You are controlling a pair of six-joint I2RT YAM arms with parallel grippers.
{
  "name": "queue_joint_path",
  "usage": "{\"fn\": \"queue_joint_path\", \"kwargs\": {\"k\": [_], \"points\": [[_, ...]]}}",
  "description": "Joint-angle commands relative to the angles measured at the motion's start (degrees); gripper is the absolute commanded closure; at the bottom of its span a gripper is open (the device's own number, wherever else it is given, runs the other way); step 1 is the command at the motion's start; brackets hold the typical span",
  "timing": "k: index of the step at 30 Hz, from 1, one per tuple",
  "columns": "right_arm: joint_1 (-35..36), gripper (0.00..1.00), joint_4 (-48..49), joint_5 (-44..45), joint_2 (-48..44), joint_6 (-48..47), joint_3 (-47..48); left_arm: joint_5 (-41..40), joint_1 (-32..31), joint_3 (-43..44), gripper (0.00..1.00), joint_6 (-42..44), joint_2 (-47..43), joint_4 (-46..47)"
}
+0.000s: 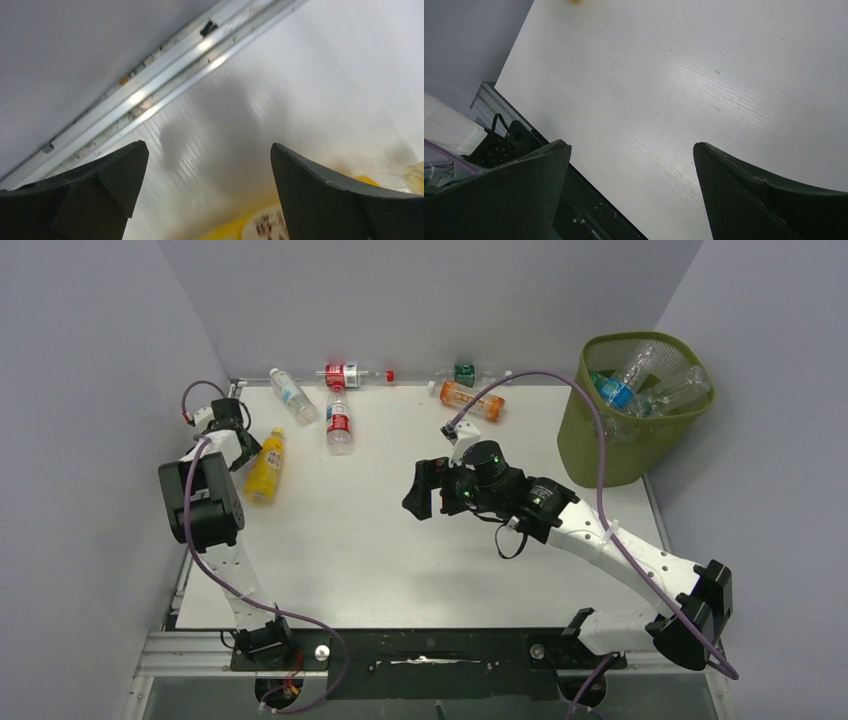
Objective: Put the plastic bottles in the bin
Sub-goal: Pick up the plastic bottle at the center of the board.
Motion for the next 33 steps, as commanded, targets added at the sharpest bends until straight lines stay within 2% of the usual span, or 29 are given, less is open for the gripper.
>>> {"fn": "queue_joint_path", "kwargs": {"k": [1,7,12,15,23,33], "points": [[1.5,0.00,2.4,2.4,-1.1,0.8,0.6,3.1,-1.3,-2.8,0.05,-1.7,-4.8,0.7],[2.4,0.00,3.4,3.0,-1.9,1.3,-1.2,5.5,-4.7,-11.8,0.05,-3.9,-12.0,3.6],[2.9,0.00,4.1,3.7,-2.7,1.6,-2.9,6.1,-8.6,-16.5,0.06,-6.0,-17.1,5.1],[3.0,0.00,4.6,4.1,-3.6,2.1,-4.7,9.0,-9.4,-19.1,0.06,-7.6,-20.2,7.7],[3.1,0.00,4.7,4.6,-5.0,2.4,-6.0,9.8,-11.9,-12.7,0.07,-9.8,-17.0,6.7],[3.1,0.01,4.7,4.8,-3.7,2.0,-6.0,12.0,-13.1,-9.3,0.05,-13.3,-11.9,7.7]]}}
